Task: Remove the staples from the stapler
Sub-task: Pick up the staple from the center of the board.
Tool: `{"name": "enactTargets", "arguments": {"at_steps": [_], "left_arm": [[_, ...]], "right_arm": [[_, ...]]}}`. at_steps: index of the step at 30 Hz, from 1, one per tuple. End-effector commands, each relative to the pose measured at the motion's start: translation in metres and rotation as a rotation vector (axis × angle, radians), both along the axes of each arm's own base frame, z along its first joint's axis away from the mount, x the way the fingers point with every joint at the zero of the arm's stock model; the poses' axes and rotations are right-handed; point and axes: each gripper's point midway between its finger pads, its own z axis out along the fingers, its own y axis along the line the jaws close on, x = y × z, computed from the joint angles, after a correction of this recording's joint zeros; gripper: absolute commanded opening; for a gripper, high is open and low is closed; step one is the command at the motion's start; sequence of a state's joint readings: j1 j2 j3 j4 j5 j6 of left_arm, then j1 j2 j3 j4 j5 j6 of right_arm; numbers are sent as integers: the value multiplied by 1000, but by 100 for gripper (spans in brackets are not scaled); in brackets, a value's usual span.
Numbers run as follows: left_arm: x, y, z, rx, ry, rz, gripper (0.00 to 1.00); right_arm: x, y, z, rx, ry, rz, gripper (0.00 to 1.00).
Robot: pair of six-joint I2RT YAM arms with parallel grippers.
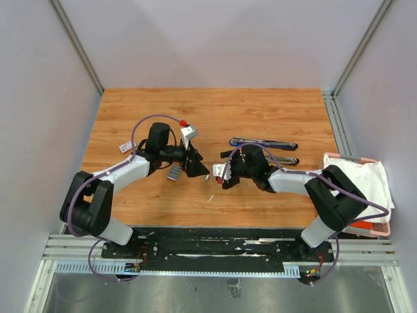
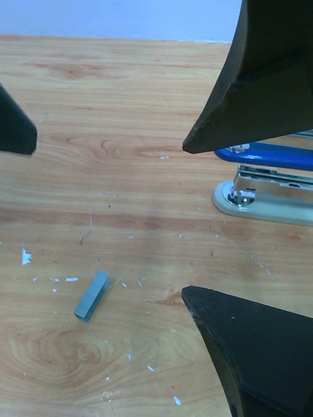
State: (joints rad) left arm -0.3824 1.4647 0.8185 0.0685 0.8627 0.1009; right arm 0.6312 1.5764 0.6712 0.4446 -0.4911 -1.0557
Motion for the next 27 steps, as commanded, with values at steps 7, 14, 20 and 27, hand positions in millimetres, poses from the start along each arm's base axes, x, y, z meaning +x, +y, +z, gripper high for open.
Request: {"name": "enactTargets", "arguments": {"at_steps": [7, 14, 20, 27], "left_arm": [[-21, -4, -7, -132, 172, -54, 98], [-6, 1, -7, -182, 211, -8, 98], [29, 45, 20, -221, 108, 170, 98], [58, 107, 41, -140, -29, 339, 98]], "right_arm": [[-6, 1, 23, 72, 198, -99, 86], [-26, 21, 39, 138, 600, -129, 86], [-27, 28, 29, 10, 738, -245, 79], [-43, 26, 28, -260, 866, -328, 77]]}}
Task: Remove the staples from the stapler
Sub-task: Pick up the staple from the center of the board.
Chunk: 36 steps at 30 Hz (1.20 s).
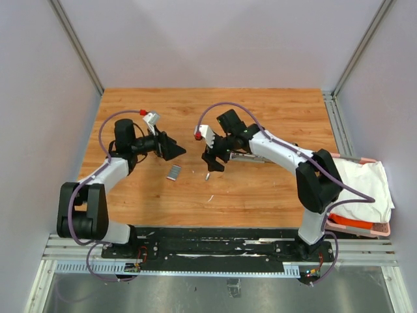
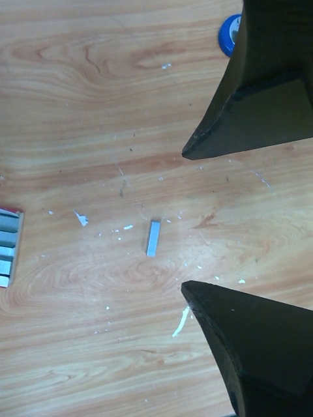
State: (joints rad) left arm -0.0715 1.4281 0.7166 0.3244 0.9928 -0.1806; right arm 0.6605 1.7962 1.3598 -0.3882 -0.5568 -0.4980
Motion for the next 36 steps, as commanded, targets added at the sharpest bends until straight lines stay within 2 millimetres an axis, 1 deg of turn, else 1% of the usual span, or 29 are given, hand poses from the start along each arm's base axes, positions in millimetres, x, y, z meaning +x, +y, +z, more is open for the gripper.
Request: {"name": "enactTargets", "arguments": {"at_steps": [1, 2, 3, 4, 7, 8, 12, 15, 19, 21, 28, 30, 32, 36], "left_arm": [[15, 35, 17, 114, -111, 100, 98], [17, 43, 15, 157, -117, 125, 98], [14, 49, 12, 196, -113, 132, 98], [14, 55, 13, 224, -139, 138, 98], [14, 73, 14, 264, -151, 191, 98], [14, 79, 14, 266, -151, 203, 98], [12, 100, 18, 274, -154, 247, 98], [9, 111, 20, 315, -170, 254, 98], [4, 112, 23, 314, -209, 274, 98], [4, 112, 26, 308, -237, 287, 98], [3, 116, 29, 335, -271, 308, 98], [3, 116, 29, 336, -274, 309, 98], [4, 116, 29, 337, -277, 311, 98], [3, 117, 28, 340, -278, 312, 98]], "right_arm": [[-39, -18, -6, -261, 169, 16, 77], [-41, -18, -6, -309, 174, 30, 77], [-46, -20, -7, -362, 184, 52, 77], [-48, -21, -11, -414, 194, 71, 77], [-49, -19, -22, -541, 214, 106, 77], [-48, -17, -29, -575, 228, 114, 77], [-42, -7, -46, -649, 204, 131, 78], [-41, 2, -56, -681, 183, 137, 78], [-33, 11, -69, -716, 161, 88, 78], [-31, 16, -71, -716, 163, 73, 78], [-36, 19, -86, -753, 168, 49, 79], [-35, 20, -89, -758, 164, 30, 79], [-34, 21, -93, -764, 166, 12, 78], [-39, 26, -97, -753, 192, -3, 76]]}}
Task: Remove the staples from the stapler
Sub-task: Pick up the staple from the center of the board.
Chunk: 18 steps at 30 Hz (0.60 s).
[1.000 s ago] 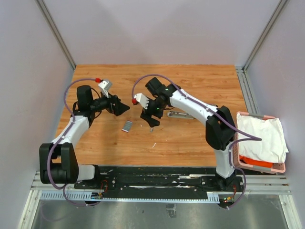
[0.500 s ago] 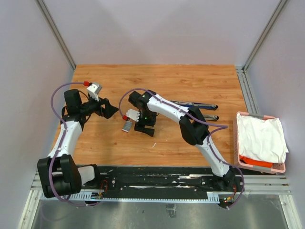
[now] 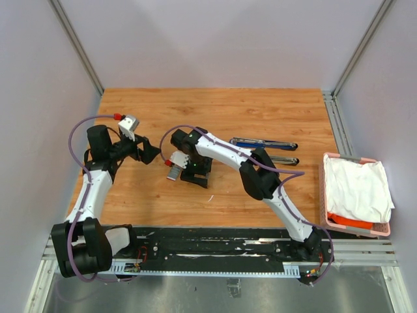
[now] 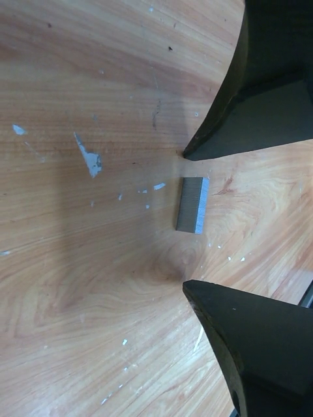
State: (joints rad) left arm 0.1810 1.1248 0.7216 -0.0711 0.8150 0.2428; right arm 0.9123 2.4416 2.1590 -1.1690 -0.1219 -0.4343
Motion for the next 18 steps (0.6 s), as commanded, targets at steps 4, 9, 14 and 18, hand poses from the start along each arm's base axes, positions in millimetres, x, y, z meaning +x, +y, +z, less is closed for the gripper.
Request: {"name": "enactTargets", "arguments": {"at_steps": [4, 9, 14, 18], "left_arm": [[2, 4, 6, 20, -52, 8, 98], [1, 3, 4, 18, -51, 5, 98], [2, 3, 4, 17, -51, 3, 98], [1, 2, 3, 17, -51, 2, 98]], "right_arm": [[-3, 4, -11, -39, -8, -60, 72], [-2, 4, -14, -48, -16, -73, 64], [0, 4, -11, -47, -30, -79, 59], [1, 5, -7, -40, -39, -79, 55]]}}
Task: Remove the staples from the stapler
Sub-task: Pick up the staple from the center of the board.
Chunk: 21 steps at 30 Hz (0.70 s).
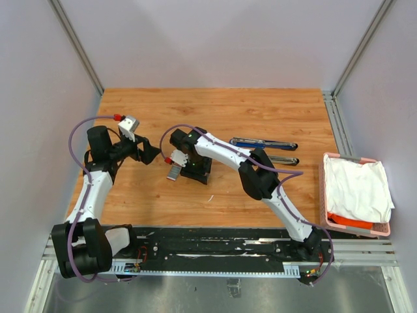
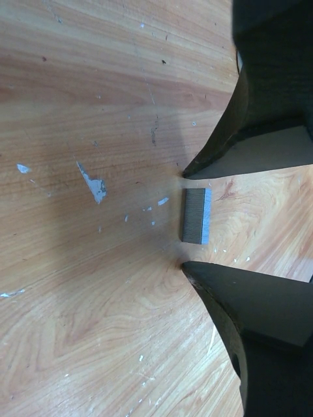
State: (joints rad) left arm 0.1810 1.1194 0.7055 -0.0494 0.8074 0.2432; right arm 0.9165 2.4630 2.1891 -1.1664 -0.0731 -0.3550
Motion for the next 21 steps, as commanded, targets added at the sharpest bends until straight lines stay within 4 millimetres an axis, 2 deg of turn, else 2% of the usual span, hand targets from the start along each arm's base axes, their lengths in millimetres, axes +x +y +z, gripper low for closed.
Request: {"name": "enactTargets", "arguments": {"at_steps": [1, 8, 21], "left_arm": [[1, 2, 5, 13, -44, -5, 98], [0, 1, 4, 12, -41, -8, 98], [-1, 2, 11, 55, -99, -23, 98]], "right_arm": [[-5, 3, -4, -17, 1, -3, 54], [-6, 8, 3, 12, 7, -1, 41], [-8, 25, 42, 166, 24, 33, 38]]}}
